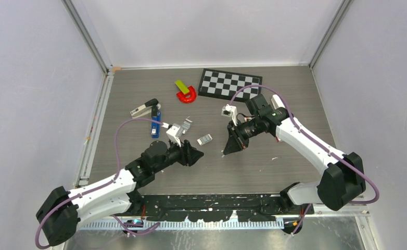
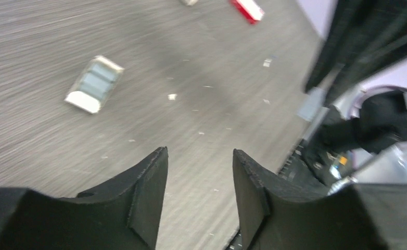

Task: Unload the staples from the stapler
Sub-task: Pick up the staple from the center of the board, then place the staple in the staple box.

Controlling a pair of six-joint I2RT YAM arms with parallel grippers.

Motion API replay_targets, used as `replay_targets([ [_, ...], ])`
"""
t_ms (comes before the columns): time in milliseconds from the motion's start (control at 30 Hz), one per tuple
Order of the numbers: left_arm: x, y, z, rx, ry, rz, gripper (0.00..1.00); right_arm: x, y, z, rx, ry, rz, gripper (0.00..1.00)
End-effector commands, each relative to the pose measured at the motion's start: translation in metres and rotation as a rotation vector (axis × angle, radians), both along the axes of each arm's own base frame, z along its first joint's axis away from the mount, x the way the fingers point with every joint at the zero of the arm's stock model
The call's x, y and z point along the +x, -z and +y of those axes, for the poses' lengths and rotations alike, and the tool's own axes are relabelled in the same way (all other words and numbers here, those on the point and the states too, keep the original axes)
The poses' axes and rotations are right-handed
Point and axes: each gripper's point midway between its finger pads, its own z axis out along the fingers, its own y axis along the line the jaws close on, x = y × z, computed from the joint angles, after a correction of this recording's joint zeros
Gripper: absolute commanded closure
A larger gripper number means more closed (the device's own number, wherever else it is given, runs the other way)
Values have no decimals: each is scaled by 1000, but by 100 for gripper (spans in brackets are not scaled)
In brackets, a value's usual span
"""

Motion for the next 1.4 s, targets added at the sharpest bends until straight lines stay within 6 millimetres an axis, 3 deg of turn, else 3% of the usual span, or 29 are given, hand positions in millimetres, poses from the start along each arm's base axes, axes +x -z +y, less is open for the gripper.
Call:
replay_targets([
  [0,46,18,27,97,-228,21,53,17,-3,-1,-12,57,-90,87],
  [100,69,25,30,107,-286,54,59,21,0,-3,-27,74,-101,86],
  [267,105,42,25,147,-316,115,76,28,4,-5,-52,105,-119,86],
  [467,139,55,13,229,-315,115,79,43,8,-8,-86,168,-152,87],
  [633,153,69,12,275,-317,137,80,61,11,1,-127,212,-219,86],
  [700,152,69,15,268,-326,141,81,71,13,11,-150,217,-280,86],
  [867,138,46,30,220,-358,103,80,95,32,37,-230,265,-357,87],
  [1167,88,16,69,135,-406,82,80,121,49,72,-287,309,-456,86],
  [1367,60,6,88,58,-442,97,80,129,60,100,-279,370,-504,86],
])
